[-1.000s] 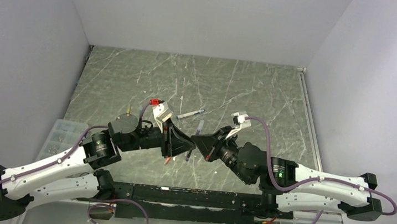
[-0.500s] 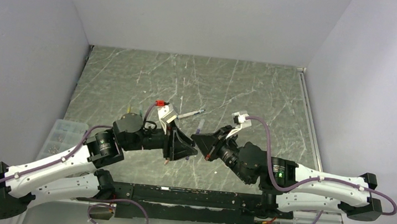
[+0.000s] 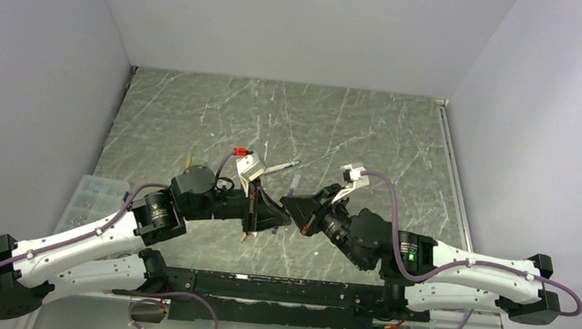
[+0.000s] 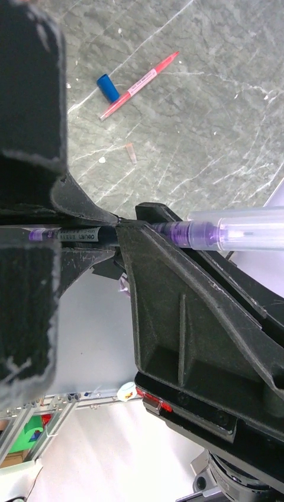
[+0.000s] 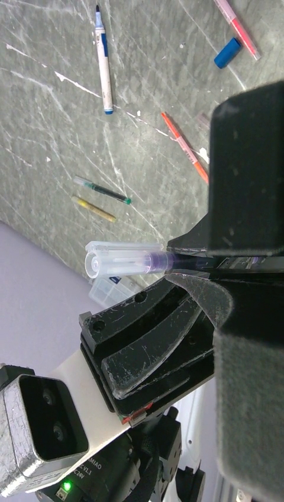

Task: Insert the pens into the pen caps
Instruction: Press the pen cap onto the pen.

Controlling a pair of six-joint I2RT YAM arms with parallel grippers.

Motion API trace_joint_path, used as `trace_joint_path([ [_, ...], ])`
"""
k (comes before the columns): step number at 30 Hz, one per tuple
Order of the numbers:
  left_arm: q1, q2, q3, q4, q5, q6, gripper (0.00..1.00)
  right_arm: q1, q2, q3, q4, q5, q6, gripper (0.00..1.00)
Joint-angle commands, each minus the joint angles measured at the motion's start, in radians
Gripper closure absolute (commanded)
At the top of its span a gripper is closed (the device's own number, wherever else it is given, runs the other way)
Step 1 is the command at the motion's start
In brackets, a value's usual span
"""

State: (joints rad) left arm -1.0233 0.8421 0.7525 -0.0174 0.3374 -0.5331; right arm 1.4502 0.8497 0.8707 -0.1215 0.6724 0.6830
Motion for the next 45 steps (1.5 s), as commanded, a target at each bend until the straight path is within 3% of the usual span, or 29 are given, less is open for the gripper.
trace_joint_path([
  [1,0.002,-0.019,0.006,0.061,0.005,-0.001,1.00,0.006,-0.025,0.005,0.049,0.000,0.013,1.00],
  [2,0.002,-0.023,0.005,0.060,0.000,-0.001,1.00,0.006,-0.027,0.002,0.047,0.001,0.016,1.00],
  [3,0.002,-0.025,0.005,0.060,-0.003,0.000,1.00,0.005,-0.029,-0.001,0.043,0.000,0.016,0.92],
  [5,0.002,-0.026,0.006,0.059,-0.001,0.001,1.00,0.006,-0.034,-0.004,0.034,-0.005,0.019,0.65],
  [7,0.002,-0.025,0.008,0.057,-0.001,0.002,1.00,0.005,-0.038,-0.005,0.024,-0.007,0.020,0.47],
  [12,0.002,-0.026,0.002,0.067,0.001,0.002,1.00,0.006,-0.059,0.009,0.002,0.019,0.010,0.27],
  [22,0.002,-0.033,-0.008,0.070,0.014,-0.001,1.00,0.006,-0.021,0.140,-0.009,0.089,-0.092,0.24],
  [31,0.002,-0.042,-0.004,0.063,0.023,0.005,1.00,0.003,0.049,0.222,-0.030,0.107,-0.133,0.31],
  [45,0.002,-0.035,0.003,0.078,0.070,0.009,1.00,-0.017,0.076,0.221,-0.022,0.104,-0.133,0.51],
])
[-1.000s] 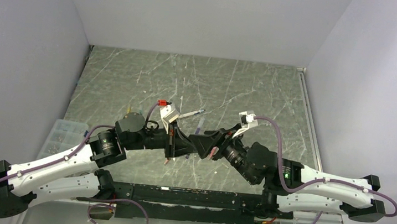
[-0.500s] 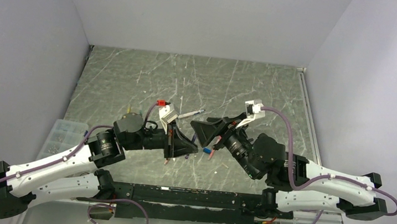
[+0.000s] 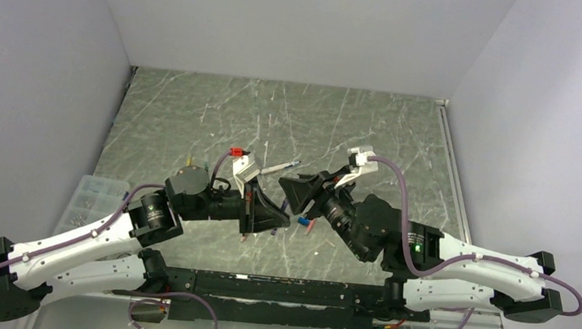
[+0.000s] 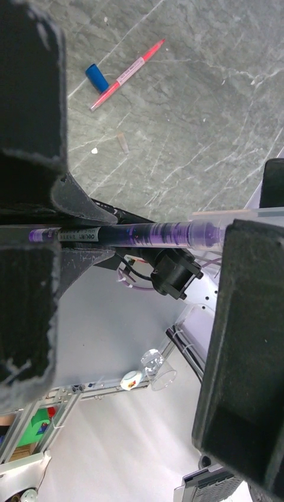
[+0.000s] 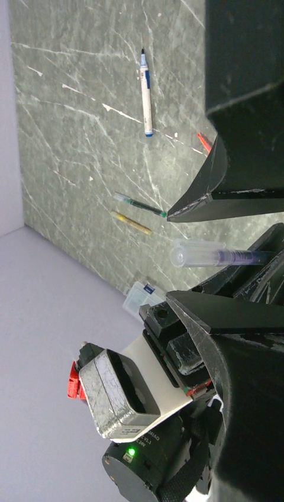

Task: Insert the pens into the pen caps
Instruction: Press the pen cap onto the pen.

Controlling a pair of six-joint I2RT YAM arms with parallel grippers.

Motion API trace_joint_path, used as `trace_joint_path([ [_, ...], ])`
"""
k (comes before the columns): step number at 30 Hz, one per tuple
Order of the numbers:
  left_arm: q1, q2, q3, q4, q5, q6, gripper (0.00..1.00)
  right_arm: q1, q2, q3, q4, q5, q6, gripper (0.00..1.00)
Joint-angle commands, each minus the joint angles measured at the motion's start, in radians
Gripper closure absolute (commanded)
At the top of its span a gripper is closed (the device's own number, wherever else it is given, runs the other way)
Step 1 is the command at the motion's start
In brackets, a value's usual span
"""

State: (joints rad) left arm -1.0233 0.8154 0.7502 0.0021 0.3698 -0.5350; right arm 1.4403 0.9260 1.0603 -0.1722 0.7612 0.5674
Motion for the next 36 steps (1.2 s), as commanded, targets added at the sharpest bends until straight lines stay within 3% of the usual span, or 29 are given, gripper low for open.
trace_joint_path([
  [1,0.002,-0.009,0.006,0.061,0.039,0.010,1.00,-0.009,0.002,0.033,0.028,0.015,-0.020,0.52],
  [10,0.002,-0.004,0.009,0.059,0.048,0.015,1.00,-0.012,0.005,0.036,0.041,0.000,-0.026,0.74],
  [16,0.002,-0.004,0.015,0.058,0.036,0.022,1.00,-0.013,0.007,0.036,0.034,-0.029,-0.024,1.00],
  [36,0.002,0.004,0.137,-0.035,0.015,0.158,1.00,-0.017,0.009,-0.036,-0.030,-0.210,0.114,1.00],
])
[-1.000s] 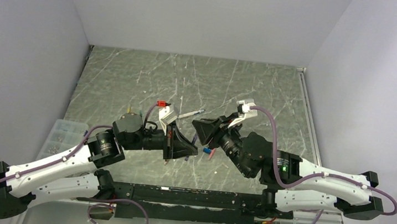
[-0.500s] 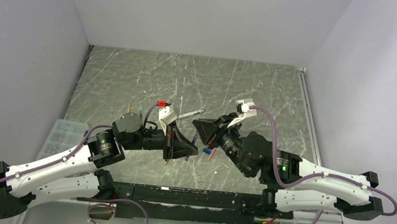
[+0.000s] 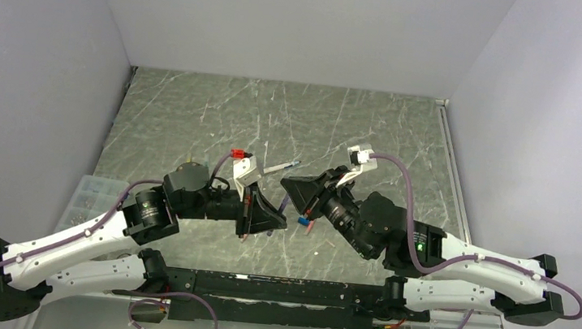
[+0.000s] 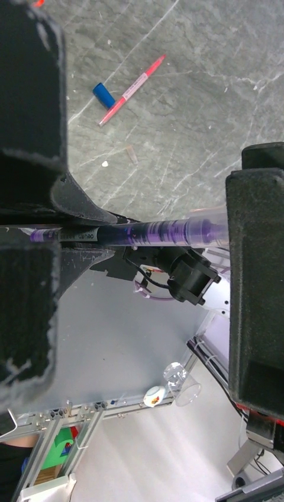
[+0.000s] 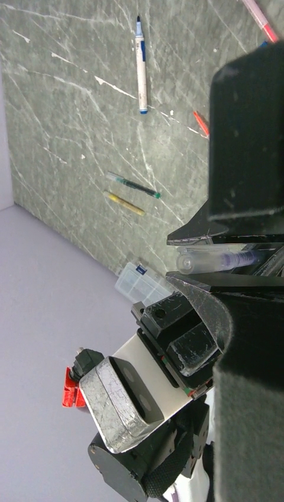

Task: Insert the pens into the pen caps
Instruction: Press the pen cap onto the pen.

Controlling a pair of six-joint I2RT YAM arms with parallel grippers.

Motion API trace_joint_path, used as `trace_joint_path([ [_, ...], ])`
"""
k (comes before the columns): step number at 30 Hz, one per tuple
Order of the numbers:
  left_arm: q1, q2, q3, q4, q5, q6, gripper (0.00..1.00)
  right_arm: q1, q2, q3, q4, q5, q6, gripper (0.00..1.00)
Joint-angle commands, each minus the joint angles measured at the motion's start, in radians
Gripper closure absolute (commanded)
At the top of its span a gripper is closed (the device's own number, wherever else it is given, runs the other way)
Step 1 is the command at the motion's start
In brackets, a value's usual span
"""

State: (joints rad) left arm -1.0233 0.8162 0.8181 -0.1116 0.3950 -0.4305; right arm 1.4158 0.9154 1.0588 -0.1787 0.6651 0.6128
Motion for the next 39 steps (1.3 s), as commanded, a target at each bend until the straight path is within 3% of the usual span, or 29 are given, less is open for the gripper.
trace_joint_path([
  [1,0.002,0.006,0.073,0.081,-0.009,0.057,1.00,0.006,0.024,-0.041,-0.021,-0.120,0.077,1.00],
  [17,0.023,0.001,0.132,0.073,-0.034,0.107,1.00,0.004,0.062,-0.166,0.014,-0.160,0.203,1.00],
  [39,0.129,0.099,0.264,0.160,0.080,0.084,1.00,0.005,0.119,-0.273,0.086,-0.216,0.281,1.00],
])
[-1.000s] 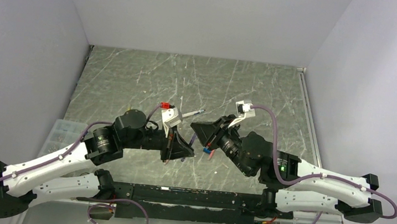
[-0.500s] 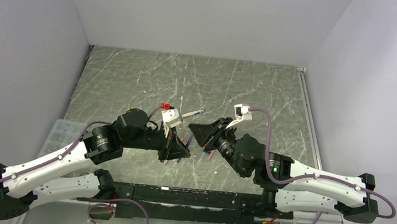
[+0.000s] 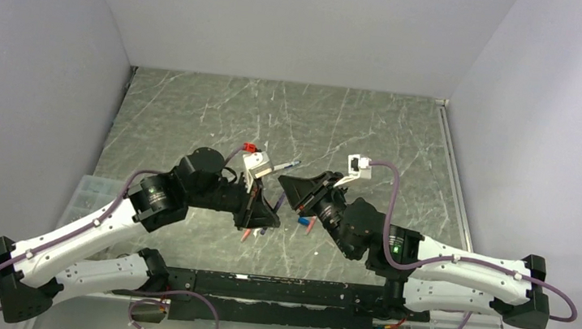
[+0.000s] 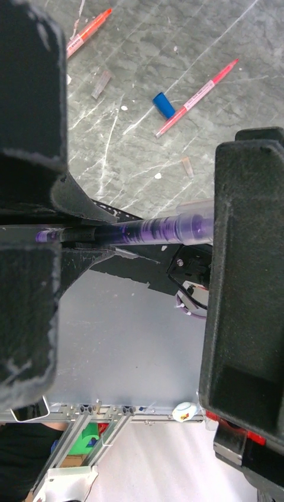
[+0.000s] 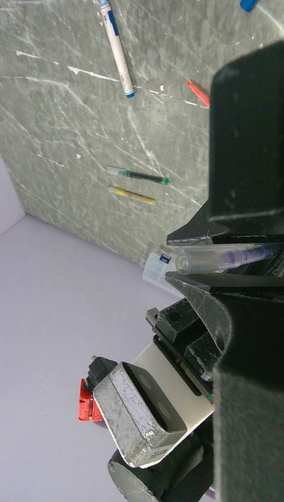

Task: Insert the pens into the pen caps
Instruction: Press the pen cap onto the pen.

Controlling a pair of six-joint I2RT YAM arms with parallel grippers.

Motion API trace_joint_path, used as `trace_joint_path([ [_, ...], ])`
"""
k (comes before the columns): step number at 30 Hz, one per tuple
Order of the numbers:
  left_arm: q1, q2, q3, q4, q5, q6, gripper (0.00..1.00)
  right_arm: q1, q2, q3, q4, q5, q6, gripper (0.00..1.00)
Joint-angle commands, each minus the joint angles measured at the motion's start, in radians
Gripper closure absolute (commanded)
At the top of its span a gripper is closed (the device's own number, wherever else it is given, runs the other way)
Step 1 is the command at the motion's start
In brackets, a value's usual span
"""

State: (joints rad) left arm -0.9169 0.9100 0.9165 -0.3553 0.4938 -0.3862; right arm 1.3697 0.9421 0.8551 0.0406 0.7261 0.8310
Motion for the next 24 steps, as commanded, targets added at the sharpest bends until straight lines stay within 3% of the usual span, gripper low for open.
trace_joint_path([
  [1,0.026,0.011,0.176,0.401,-0.018,0.045,1.00,0.052,0.094,-0.068,-0.135,-0.279,0.063,1.00],
  [12,0.075,0.054,0.219,0.404,0.032,0.034,1.00,0.067,0.098,-0.084,-0.150,-0.273,0.074,1.00],
  [24,0.076,-0.063,0.094,0.291,0.100,-0.026,1.00,0.066,0.038,0.057,-0.316,-0.094,0.000,1.00],
])
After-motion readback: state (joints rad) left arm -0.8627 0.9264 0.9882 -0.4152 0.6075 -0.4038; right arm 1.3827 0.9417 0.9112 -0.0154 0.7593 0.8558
